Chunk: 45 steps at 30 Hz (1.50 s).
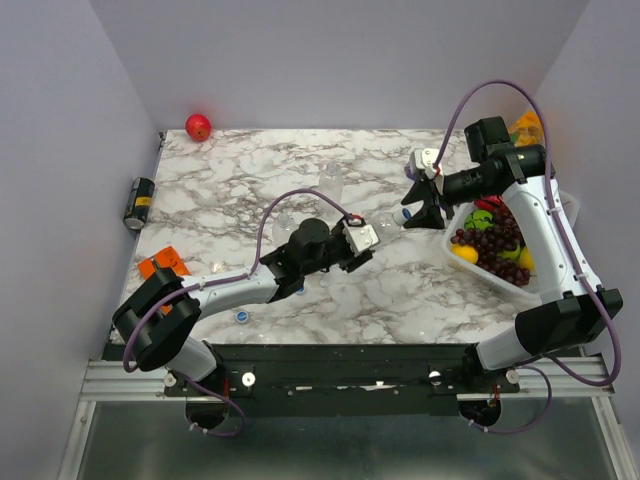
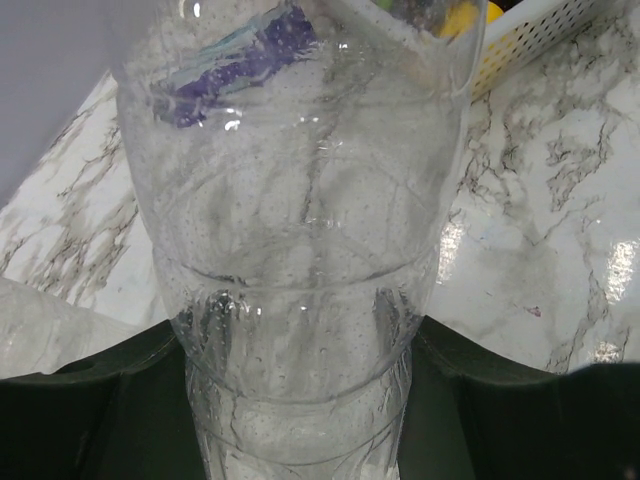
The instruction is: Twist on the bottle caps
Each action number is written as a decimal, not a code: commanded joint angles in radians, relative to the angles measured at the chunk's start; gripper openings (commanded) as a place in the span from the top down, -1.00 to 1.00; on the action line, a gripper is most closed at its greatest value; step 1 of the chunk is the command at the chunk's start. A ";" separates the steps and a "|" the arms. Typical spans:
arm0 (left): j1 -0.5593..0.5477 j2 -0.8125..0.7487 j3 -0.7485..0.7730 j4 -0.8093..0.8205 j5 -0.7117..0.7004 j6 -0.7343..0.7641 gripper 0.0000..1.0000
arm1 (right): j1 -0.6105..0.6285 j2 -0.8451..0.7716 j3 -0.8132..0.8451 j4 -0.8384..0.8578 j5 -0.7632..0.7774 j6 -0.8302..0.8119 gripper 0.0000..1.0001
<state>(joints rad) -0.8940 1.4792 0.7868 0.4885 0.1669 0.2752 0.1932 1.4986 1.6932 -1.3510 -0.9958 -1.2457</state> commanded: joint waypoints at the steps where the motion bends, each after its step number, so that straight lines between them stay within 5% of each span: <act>1: -0.003 -0.008 -0.001 0.010 0.036 -0.014 1.00 | 0.005 -0.005 0.025 -0.175 -0.061 0.029 -0.21; 7: 0.000 -0.002 0.006 0.016 0.025 -0.030 1.00 | 0.005 0.005 0.020 -0.174 -0.072 0.057 0.02; 10: 0.000 0.004 0.008 0.010 0.016 -0.036 1.00 | 0.003 0.011 0.025 -0.172 -0.084 0.074 0.27; 12: -0.002 0.004 0.012 0.013 -0.013 -0.047 1.00 | 0.005 0.028 0.037 -0.172 -0.113 0.112 0.63; 14: -0.009 0.010 0.012 0.028 -0.062 -0.070 1.00 | 0.005 0.064 0.056 -0.130 -0.130 0.285 0.85; 16: -0.046 0.023 0.020 0.056 -0.243 -0.074 1.00 | 0.002 0.083 0.049 -0.018 -0.153 0.573 0.95; 19: -0.068 0.033 0.037 0.067 -0.331 -0.103 1.00 | 0.002 0.072 -0.015 0.154 -0.191 0.869 0.99; 22: -0.069 0.030 0.045 0.068 -0.320 -0.148 1.00 | 0.003 0.023 -0.090 0.303 -0.188 1.029 0.99; 26: -0.069 0.026 0.046 0.058 -0.258 -0.177 1.00 | 0.003 0.006 -0.095 0.337 -0.147 1.025 0.99; 30: -0.069 0.024 0.045 0.021 -0.210 -0.188 -0.42 | 0.003 0.017 -0.061 0.330 -0.043 1.005 0.99; 31: -0.069 0.017 0.042 0.010 -0.205 -0.194 -0.55 | 0.002 0.028 -0.023 0.301 -0.018 0.973 0.99; 32: -0.069 0.012 0.040 0.001 -0.204 -0.195 -0.97 | 0.003 0.032 -0.004 0.285 0.012 0.959 0.99; 37: -0.066 -0.020 -0.006 -0.059 -0.213 -0.192 -0.97 | 0.002 0.066 0.118 0.133 0.227 0.795 0.99; 45: -0.048 -0.088 -0.001 -0.148 -0.167 -0.203 -0.97 | 0.002 0.158 0.244 0.165 0.492 0.786 0.99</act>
<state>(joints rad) -0.9562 1.4490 0.7773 0.3897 -0.0402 0.0669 0.1917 1.5887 1.8801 -1.1767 -0.6903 -0.4351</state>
